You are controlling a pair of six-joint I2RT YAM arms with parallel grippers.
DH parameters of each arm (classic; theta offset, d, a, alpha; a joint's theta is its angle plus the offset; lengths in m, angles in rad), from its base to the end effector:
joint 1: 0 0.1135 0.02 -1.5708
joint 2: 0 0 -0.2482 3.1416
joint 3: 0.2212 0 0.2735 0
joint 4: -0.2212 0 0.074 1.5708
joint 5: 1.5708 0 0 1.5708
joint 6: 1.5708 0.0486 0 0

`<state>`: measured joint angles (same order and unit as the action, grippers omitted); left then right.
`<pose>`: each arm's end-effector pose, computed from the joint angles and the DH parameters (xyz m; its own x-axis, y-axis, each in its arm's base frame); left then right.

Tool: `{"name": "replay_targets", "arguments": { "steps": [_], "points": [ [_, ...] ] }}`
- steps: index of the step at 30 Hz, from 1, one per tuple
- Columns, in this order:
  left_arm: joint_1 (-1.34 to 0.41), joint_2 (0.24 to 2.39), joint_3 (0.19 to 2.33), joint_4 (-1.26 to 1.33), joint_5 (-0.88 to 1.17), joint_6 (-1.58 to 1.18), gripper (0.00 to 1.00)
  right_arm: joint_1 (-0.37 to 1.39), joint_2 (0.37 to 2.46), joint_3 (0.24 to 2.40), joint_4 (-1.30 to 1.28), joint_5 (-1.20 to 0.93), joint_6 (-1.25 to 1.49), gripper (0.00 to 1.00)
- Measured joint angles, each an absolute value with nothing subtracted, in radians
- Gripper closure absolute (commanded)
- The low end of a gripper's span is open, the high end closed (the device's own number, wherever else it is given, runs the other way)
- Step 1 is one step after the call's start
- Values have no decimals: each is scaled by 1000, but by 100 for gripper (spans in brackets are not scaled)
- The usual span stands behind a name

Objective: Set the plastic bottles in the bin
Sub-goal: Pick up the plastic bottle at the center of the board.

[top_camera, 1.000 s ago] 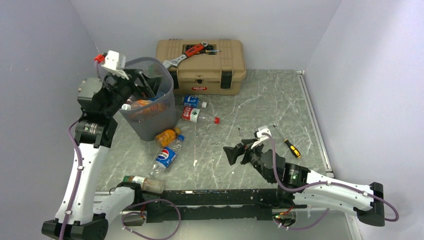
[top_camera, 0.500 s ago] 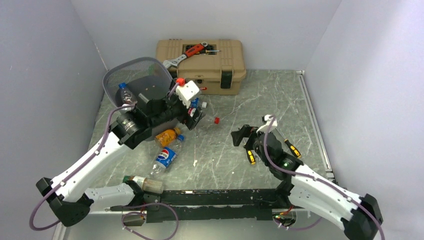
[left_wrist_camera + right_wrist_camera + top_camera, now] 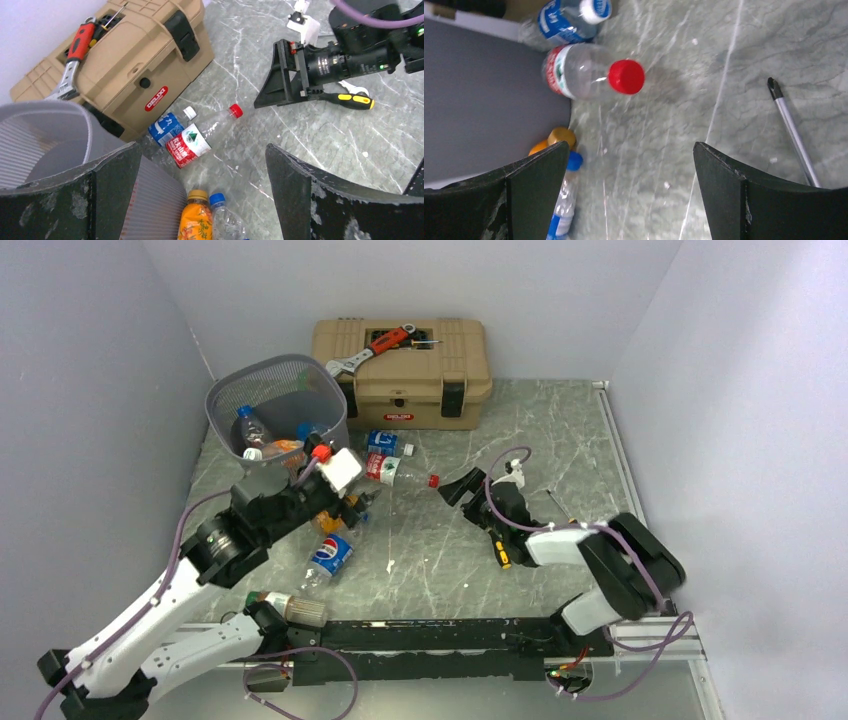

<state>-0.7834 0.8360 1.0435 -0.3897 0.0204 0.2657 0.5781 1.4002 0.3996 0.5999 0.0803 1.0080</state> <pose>0.1572 -0.1580 0.3891 0.0651 0.3057 -0.9499 0.7282 0.6363 0.2547 0.2410 0.1526 0.1181 -0.5826 0.6265 -0.5178 0.0187 0.6472 0.7621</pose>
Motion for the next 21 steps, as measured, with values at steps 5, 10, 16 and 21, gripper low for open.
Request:
{"name": "replay_targets", "arguments": {
  "steps": [5,10,16,21],
  "points": [
    [-784,725,909,-333,-16,242,0,572,1654,454,789,100,1139,5],
    [-786,769,897,-306,-44,215,0,572,1782,547,863,129,1209,14],
    [-788,782,896,-295,-107,196,0,577,1885,594,954,131,1288,20],
    [-792,763,886,-289,-134,196,1,586,1929,601,1006,140,1338,36]
  ]
}}
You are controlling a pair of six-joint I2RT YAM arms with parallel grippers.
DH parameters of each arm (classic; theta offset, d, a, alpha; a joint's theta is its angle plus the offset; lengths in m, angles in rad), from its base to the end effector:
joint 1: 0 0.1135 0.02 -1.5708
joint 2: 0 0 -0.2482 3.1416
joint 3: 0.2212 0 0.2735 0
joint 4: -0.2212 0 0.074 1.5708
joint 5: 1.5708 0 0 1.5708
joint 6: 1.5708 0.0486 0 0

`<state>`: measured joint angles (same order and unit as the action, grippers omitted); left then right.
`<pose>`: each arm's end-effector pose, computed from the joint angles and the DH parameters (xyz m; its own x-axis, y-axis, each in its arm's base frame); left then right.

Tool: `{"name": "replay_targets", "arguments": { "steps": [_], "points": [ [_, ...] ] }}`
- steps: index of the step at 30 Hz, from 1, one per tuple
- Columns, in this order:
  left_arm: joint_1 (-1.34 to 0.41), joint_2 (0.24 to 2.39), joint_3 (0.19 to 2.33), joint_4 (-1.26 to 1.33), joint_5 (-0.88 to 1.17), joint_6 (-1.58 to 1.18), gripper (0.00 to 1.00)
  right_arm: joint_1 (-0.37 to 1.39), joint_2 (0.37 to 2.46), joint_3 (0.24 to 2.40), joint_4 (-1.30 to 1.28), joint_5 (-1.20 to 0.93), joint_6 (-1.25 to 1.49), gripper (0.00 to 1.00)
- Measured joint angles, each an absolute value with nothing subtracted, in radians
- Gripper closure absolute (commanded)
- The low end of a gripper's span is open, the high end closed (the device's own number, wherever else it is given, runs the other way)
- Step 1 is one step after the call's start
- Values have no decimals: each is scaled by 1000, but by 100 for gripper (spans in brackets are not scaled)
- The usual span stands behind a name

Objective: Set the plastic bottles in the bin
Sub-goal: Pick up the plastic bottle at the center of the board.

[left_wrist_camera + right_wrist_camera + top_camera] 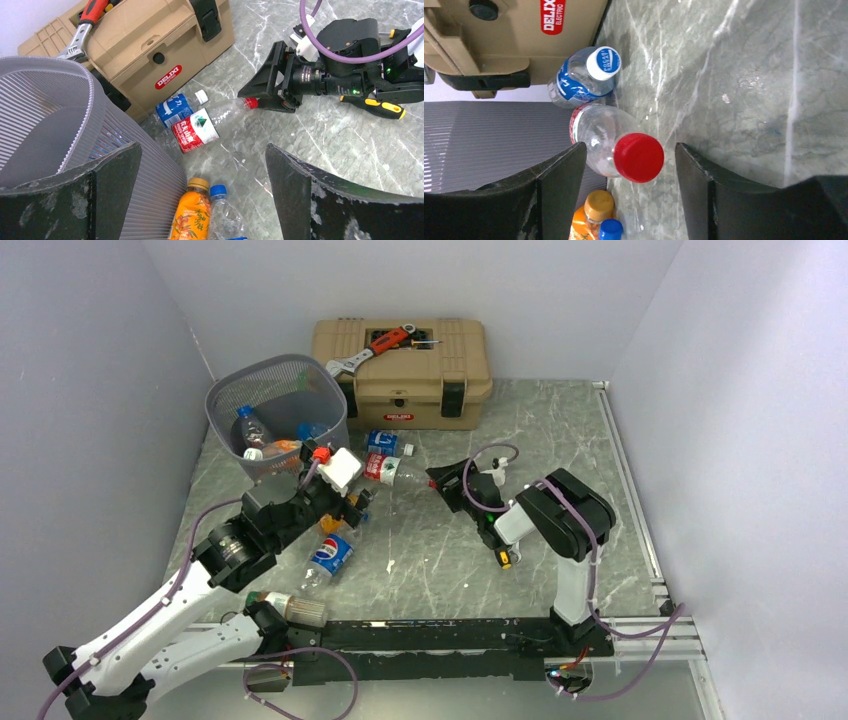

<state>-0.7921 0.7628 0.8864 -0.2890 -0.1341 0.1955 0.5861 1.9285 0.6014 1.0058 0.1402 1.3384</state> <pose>0.1581 -0.1510 0.3573 0.0056 0.2684 -0.9633 0.6236 0.7521 0.2132 0.2915 0.1854 0.0630 -0.4861 0.8339 -0.2615 0.1553 0.3769 0.9132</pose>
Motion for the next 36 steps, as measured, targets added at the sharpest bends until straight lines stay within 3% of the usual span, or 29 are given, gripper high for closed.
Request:
{"name": "replay_targets", "arguments": {
  "steps": [10,17,22,26,30,36],
  "points": [
    [-801,763,879,-284,-160,194,0,588,2007,601,1083,152,1400,63],
    [-807,764,870,-278,-169,194,1,588,2019,582,1131,152,1415,100],
    [-810,764,870,-274,-181,197,1,588,1996,522,1178,151,1390,100],
    [-821,763,867,-271,-200,197,0,585,1864,454,1139,143,1312,100],
    [-833,763,862,-269,-229,198,1,576,1592,398,1020,108,1187,100],
    [-836,743,854,-256,-241,197,0,578,1076,452,522,112,902,100]
  ]
}}
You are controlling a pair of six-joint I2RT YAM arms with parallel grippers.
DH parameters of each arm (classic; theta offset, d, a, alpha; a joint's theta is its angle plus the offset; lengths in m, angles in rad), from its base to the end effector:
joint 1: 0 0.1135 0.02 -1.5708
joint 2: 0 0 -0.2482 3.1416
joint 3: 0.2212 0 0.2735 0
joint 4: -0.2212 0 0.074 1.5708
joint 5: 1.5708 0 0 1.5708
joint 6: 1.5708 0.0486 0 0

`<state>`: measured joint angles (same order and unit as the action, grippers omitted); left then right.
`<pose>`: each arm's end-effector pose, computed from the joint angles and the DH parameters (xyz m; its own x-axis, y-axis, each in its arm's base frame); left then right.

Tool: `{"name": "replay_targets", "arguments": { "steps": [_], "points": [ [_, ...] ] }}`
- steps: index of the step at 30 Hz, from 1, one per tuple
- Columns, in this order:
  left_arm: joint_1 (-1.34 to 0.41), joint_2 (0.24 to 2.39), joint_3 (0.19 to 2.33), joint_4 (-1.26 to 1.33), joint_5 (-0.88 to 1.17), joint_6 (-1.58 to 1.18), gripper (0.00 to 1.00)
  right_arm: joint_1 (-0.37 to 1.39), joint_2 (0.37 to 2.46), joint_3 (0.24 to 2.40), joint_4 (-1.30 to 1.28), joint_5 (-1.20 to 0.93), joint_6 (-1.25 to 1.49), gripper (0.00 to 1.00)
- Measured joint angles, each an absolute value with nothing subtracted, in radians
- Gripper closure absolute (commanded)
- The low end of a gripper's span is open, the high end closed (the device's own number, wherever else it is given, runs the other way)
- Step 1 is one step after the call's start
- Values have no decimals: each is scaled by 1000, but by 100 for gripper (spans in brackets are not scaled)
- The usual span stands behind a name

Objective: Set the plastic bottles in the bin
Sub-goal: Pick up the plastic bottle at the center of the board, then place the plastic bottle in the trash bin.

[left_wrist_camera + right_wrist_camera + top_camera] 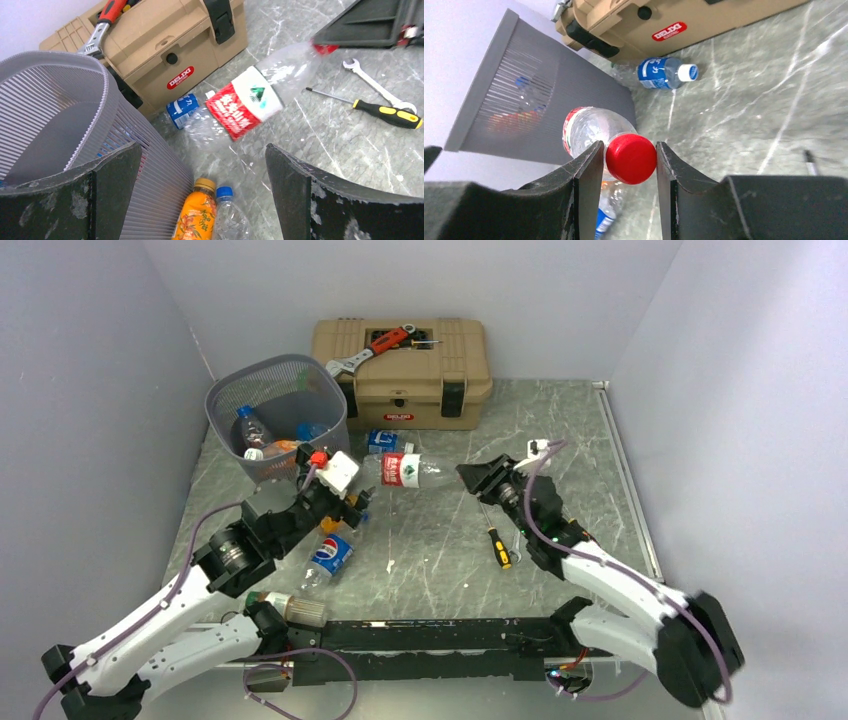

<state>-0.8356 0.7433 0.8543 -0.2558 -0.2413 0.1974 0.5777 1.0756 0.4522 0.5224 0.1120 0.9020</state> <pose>0.1533 -0.1522 0.3532 0.0152 0.2671 -0.9636 0.5697 0.7896 0.2279 0.2337 0.1458 0.2125 -0.4050 0.6666 -0.6257 -0.2124 0.5970 0.7736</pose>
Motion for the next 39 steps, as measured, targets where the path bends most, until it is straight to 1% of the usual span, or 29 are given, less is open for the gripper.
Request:
{"name": "replay_targets", "arguments": {
  "steps": [2,5,6,7,9,13,15,19,22,30,36,39],
  "points": [
    [-836,724,850,-248,-233,198,0,580,955,492,343,125,817,100],
    [-836,682,837,-237,-174,207,1,586,831,582,57,131,690,100],
    [-836,670,836,-238,-131,210,1,590,812,632,-60,132,641,100],
    [-837,667,836,-237,-102,214,0,592,809,657,-109,132,618,100],
    [-837,676,863,-268,11,222,1,609,825,767,-303,127,529,100],
    [-839,835,1042,-396,275,249,0,656,830,839,-475,69,418,100],
    [-839,921,1116,-433,373,256,0,698,824,847,-534,15,364,100],
    [-839,1058,1139,-471,505,252,1,786,822,861,-587,-96,281,100],
    [-839,1119,1127,-495,562,241,0,831,823,884,-594,-161,242,100],
    [-839,1126,1056,-441,682,151,1,838,837,982,-558,-243,198,100],
    [-816,1131,1021,-351,739,35,0,838,867,1014,-509,-239,185,100],
    [-804,1150,1021,-305,764,-16,8,841,869,1014,-493,-231,184,100]
  ]
}}
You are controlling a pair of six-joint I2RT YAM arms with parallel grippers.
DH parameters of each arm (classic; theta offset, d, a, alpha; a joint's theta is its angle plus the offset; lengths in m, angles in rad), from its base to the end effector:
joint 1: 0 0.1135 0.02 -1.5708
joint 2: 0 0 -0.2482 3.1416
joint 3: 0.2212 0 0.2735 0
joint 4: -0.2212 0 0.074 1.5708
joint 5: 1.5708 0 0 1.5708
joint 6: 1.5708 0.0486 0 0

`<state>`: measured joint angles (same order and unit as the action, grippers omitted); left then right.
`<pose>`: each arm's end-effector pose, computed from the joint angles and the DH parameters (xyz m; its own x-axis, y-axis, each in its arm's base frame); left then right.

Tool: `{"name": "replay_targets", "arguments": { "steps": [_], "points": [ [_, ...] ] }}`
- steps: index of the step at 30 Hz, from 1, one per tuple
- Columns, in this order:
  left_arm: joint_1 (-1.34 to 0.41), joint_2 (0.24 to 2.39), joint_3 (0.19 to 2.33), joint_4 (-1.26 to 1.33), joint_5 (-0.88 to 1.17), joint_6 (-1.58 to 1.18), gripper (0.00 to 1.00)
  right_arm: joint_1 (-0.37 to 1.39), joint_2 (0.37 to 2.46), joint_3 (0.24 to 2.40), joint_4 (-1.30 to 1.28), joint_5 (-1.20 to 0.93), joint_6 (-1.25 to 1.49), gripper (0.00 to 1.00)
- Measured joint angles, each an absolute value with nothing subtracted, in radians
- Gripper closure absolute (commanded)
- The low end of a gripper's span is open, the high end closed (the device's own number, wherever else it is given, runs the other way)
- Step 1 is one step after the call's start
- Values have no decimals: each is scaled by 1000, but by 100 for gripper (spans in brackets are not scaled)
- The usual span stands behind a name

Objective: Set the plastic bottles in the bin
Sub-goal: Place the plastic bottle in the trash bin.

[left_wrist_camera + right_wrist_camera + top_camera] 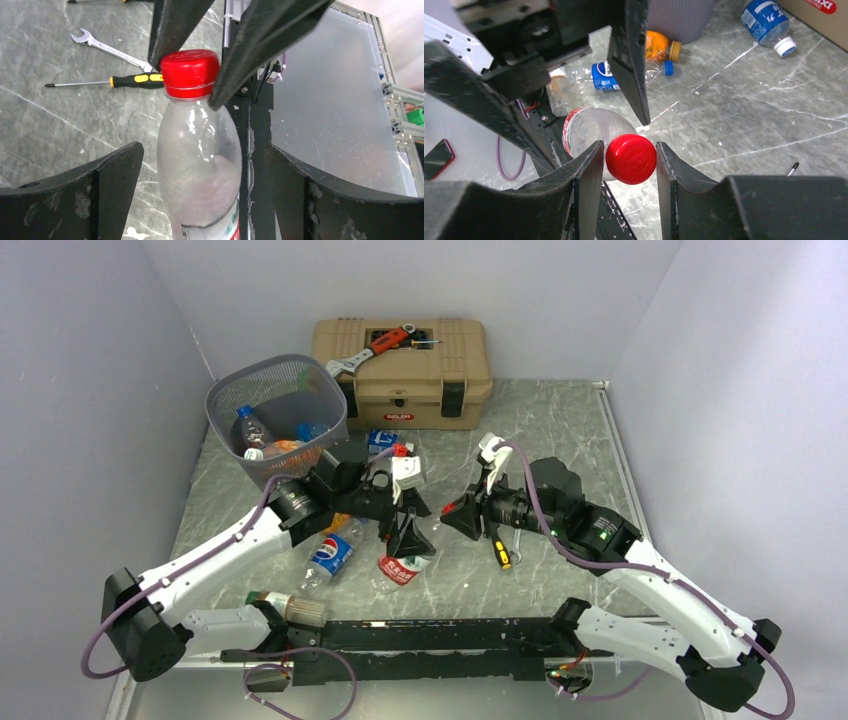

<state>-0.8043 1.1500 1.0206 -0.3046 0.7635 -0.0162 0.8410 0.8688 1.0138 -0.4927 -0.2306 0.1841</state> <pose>0.1769 -0.2322 0.3192 -0.3071 0.3021 -0.9025 0.9507 0.0541 -0.3054 0.1445 0.1782 0.3596 -0.3824 -0.1602 -0.9100 -0.8126 0.5271 0.2487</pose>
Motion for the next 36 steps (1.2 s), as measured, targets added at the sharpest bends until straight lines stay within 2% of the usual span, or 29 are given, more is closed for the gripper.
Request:
{"name": "replay_targets", "arguments": {
  "steps": [7,12,13,16,18,20,21,25,30,36],
  "points": [
    [-791,1238,1021,-282,768,-74,20,846,868,1014,-451,-213,181,100],
    [-791,1240,1021,-278,773,-89,45,846,869,1014,-440,-202,170,100],
    [-791,1241,1021,-276,773,-90,49,846,869,1014,-440,-199,168,94],
    [-787,1240,1021,-268,778,-99,58,846,868,1014,-432,-194,168,43],
    [-783,1237,1021,-257,782,-104,60,846,866,1013,-422,-191,178,23],
    [-775,1231,1021,-241,781,-118,62,846,852,1010,-410,-189,203,11],
    [-770,1227,1020,-234,781,-123,63,846,834,1003,-400,-186,214,2],
    [-739,1195,1011,-171,778,-173,63,847,707,931,-337,-179,242,0],
    [-690,1105,945,33,737,-315,60,847,502,748,-205,-190,286,0],
    [-683,1050,896,348,670,-524,61,847,545,600,-6,-247,381,0]
  ]
}}
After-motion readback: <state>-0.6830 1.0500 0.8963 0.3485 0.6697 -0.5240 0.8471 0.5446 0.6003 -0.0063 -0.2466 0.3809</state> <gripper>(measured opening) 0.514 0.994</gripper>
